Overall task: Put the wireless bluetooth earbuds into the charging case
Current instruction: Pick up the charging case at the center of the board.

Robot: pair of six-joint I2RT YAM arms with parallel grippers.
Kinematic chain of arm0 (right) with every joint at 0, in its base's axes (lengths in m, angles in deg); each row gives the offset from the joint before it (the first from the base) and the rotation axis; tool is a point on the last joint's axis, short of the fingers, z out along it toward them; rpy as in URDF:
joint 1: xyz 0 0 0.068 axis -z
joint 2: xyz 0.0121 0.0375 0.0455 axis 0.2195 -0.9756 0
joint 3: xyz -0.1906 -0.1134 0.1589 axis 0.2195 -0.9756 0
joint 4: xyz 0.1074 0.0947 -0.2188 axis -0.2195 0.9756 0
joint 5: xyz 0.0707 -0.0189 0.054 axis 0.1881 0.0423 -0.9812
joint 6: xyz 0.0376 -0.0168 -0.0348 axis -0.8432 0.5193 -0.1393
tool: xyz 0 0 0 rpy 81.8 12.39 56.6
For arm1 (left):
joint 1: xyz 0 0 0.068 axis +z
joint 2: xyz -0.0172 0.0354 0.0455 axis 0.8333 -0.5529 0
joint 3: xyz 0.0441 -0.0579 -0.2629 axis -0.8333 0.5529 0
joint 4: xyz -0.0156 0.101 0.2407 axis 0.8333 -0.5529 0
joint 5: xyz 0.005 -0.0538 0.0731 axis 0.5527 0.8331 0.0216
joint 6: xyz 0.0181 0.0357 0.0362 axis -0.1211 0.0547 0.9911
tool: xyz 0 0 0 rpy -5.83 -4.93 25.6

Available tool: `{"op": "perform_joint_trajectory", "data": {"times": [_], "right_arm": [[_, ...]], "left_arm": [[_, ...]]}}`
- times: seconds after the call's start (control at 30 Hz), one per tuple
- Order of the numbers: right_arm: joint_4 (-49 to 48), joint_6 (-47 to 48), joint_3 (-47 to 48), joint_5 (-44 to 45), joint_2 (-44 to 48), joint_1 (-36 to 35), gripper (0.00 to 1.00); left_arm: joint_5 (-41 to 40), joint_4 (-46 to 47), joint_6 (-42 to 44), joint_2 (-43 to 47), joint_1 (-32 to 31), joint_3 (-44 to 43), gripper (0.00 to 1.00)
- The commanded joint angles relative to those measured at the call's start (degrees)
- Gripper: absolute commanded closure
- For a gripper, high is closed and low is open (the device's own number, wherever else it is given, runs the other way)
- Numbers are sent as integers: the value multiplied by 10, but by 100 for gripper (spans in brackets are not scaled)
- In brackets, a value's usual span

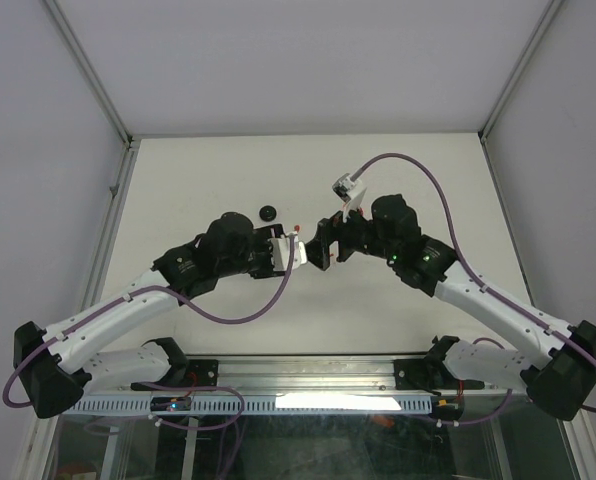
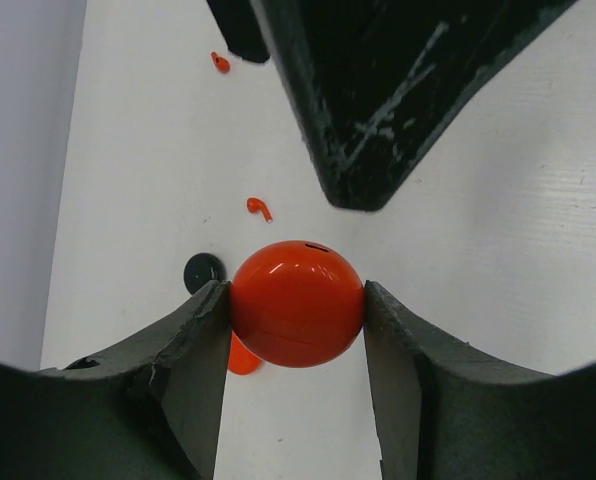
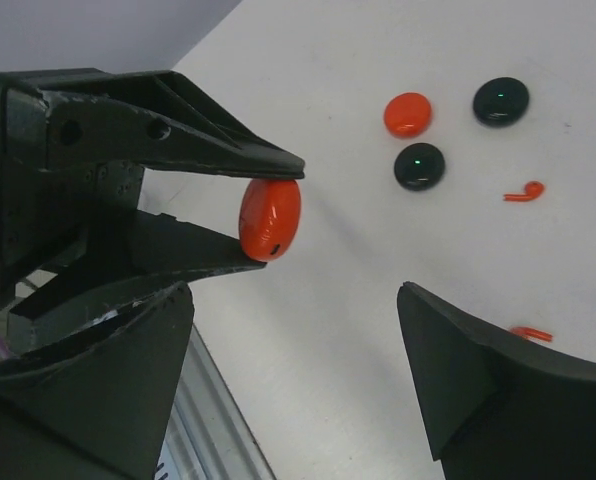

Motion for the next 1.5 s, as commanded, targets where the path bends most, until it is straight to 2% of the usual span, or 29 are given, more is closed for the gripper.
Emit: {"op": "perform_joint_trajectory", "data": {"times": [0.0,0.2,0.6,1.2,1.23,1.37,1.47], "right_arm": [[-79,-45,10,-92,-31,2,15],[-117,-82,8,-132,-61,2,20],[-130,-119,26,-157,-128,2,39],[-131,-140,41,-186,-151,3,57],[-131,-139,41,-187,-152,3,59],[-124,-135,44,-192,-153,4,77],[-120,-132,43,-192,-148,10,97]], "left_arm": [[22,35,44,14,-10,-1,75],[40,40,55,19,-13,5,74],[72,47,67,36,-16,17,71],[99,46,76,32,-20,25,65],[100,46,76,32,-19,26,65],[100,46,75,31,-20,30,61],[95,47,67,33,-21,32,52]]}}
